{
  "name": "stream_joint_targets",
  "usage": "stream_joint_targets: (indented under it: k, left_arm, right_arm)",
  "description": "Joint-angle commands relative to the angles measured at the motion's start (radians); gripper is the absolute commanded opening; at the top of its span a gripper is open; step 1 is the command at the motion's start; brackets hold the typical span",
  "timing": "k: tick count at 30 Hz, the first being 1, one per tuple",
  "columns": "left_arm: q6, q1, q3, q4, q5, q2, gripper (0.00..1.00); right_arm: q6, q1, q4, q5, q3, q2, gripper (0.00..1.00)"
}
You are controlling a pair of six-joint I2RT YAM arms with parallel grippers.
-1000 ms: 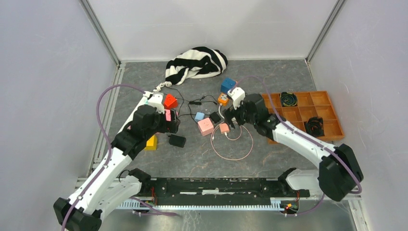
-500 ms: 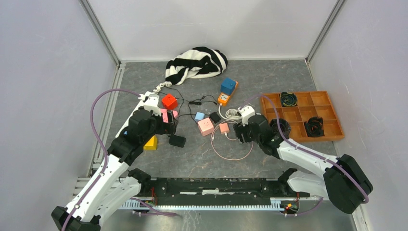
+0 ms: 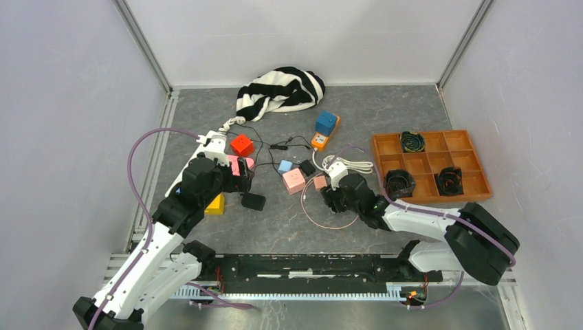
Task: Insert the plug
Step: Pick up the plug from the center of the board.
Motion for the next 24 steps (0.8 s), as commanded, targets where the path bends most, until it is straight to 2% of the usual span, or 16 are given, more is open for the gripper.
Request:
stream_joint_targets:
  k: [1,7,10,13,21,24]
  left_arm:
    - [-0.034,0.000,-0.001,0.036,-0.008,-0.012,1.00]
    - [-0.034,0.000,-0.002,0.038,-0.006,-0.021,1.00]
    - [-0.034,0.000,-0.002,0.038,-0.006,-0.021,1.00]
    - [-0.039,0.000,-0.002,0.038,-0.008,-0.021,1.00]
    - [-0.041,0.000,-0.003,0.038,-0.005,-0.025,1.00]
    - [-0.040,0.000,-0.005,0.037,-0.003,-0.026,1.00]
  right_arm:
    - [0.009,0.029,0.120,0.093,0.043,0.056,0.69]
    - [0.012,0.050,0.177,0.123,0.073,0.161,0.74]
    - [0.022,0.056,0.215,0.093,0.076,0.207,0.74]
    - [0.039,0.063,0.244,0.133,0.072,0.242,0.74]
    - [0.023,0.073,0.319,0.201,0.082,0.342,0.69]
    - [0.037,0.074,0.305,0.265,0.080,0.356,0.63]
